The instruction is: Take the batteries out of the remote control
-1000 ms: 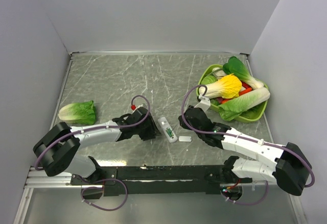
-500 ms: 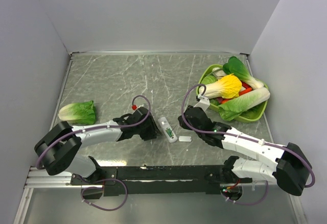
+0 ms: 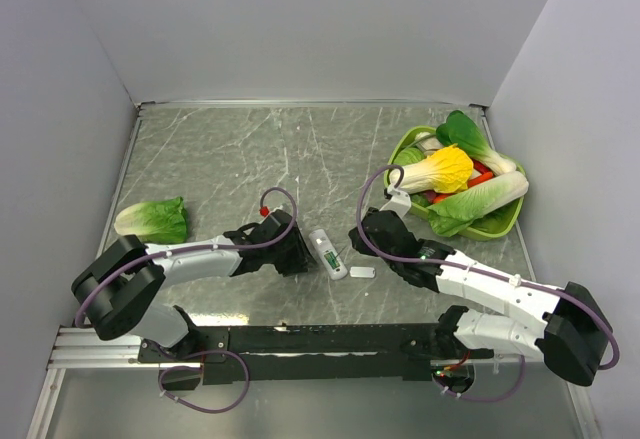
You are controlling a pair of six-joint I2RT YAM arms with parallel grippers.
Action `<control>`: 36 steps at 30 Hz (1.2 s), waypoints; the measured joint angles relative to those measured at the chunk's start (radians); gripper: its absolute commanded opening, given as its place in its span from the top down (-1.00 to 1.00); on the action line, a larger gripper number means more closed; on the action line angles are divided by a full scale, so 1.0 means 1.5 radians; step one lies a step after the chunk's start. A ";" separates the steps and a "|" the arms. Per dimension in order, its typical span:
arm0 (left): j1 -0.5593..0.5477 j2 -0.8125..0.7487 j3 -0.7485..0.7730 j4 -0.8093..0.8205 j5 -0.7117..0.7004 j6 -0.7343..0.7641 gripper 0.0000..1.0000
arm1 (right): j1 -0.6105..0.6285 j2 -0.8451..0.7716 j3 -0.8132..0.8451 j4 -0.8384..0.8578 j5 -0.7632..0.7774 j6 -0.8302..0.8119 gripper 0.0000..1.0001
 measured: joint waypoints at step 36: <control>0.000 0.012 0.003 -0.006 -0.001 0.006 0.21 | -0.107 0.000 -0.041 0.087 -0.155 -0.038 1.00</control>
